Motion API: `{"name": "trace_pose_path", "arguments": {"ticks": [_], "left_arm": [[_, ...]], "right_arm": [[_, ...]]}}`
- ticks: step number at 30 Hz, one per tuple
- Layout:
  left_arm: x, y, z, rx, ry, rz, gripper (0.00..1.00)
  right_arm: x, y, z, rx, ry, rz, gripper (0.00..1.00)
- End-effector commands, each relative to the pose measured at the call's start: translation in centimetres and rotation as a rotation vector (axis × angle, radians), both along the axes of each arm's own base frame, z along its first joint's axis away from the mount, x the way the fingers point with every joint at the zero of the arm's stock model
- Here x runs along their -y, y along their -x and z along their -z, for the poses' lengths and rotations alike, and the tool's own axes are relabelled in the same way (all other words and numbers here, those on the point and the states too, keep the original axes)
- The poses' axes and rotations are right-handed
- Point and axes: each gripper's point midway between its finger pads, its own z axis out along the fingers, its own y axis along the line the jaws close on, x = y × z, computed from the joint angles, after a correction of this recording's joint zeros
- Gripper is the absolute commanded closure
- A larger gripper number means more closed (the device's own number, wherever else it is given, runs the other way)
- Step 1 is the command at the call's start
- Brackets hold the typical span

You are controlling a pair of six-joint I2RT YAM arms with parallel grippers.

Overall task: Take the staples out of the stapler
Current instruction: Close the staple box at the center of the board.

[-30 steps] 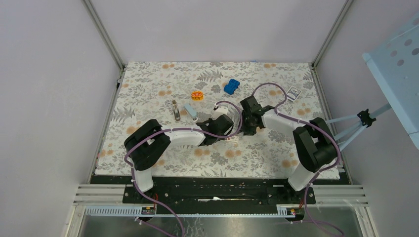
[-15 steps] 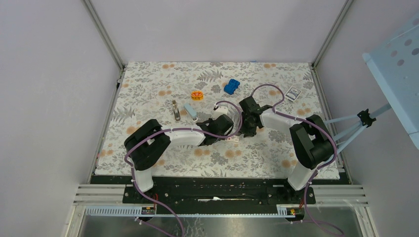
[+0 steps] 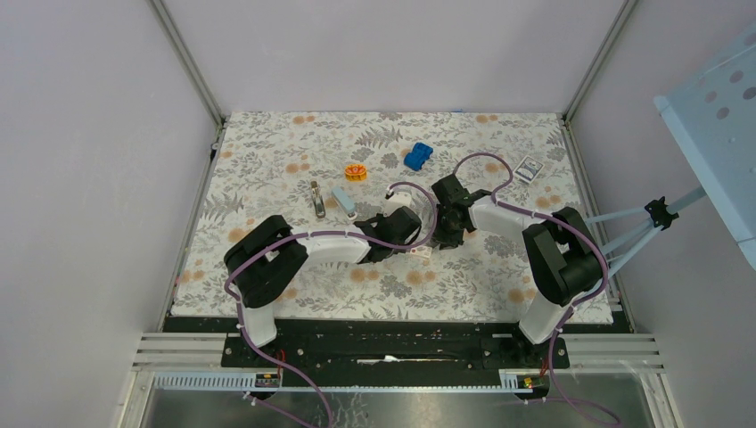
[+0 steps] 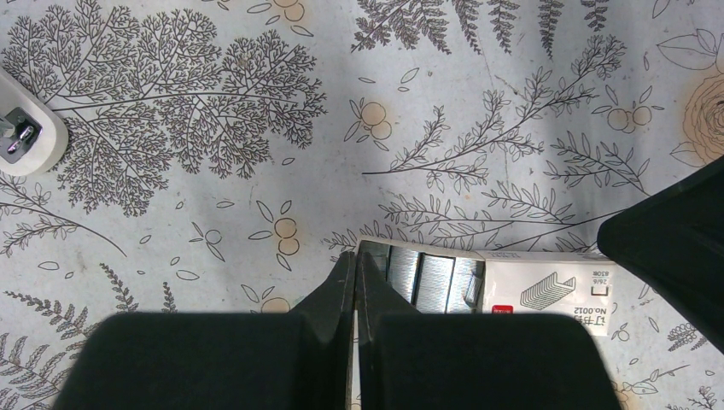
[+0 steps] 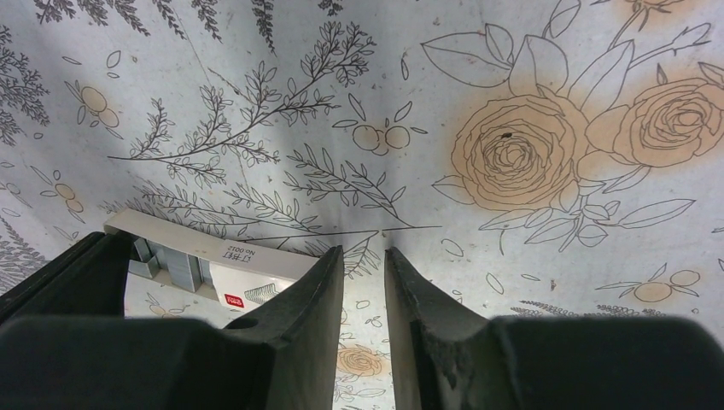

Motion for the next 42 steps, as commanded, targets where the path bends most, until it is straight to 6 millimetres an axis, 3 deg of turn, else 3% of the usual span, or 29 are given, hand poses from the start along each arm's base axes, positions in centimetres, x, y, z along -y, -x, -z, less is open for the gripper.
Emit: {"name": "trace_pose_path", "arguments": {"ticks": [1,10,16,20,25,29,36,42], "left_arm": [[-0.2,1.0,1.6,-0.056,-0.011,0.012,1.0],[-0.1,0.9,1.5,-0.053,-0.014,0.016,1.0],[-0.1,1.0,1.5,-0.054,-0.012,0.019,1.0],[-0.3,1.0,1.6,-0.055,-0.014,0.019,1.0],[-0.2,1.1,1.6,-0.057,-0.012,0.017,1.0],[-0.2,1.1,1.7,-0.057,-0.012,0.017,1.0],[-0.2,1.1,1.7,-0.057,-0.01,0.016,1.0],[-0.1,1.0,1.6,-0.057,-0.01,0.017,1.0]], "right_arm": [[0.1,1.2,-0.2,-0.031,0.017,-0.026,0.69],[0.0,1.0,-0.7,-0.012,0.012,-0.015,0.7],[3.3,-1.3,-3.2,0.155,0.143,0.102,0.62],[4.9,-1.3,-4.4,0.19,0.218,0.1,0.61],[3.4,1.7,-2.4,0.033,0.148,-0.022,0.68],[1.8,3.5,-1.1,-0.015,0.071,-0.06,0.81],[0.0,3.8,0.0,-0.03,0.011,-0.058,1.0],[-0.9,3.6,1.2,-0.045,0.017,-0.063,1.0]]}}
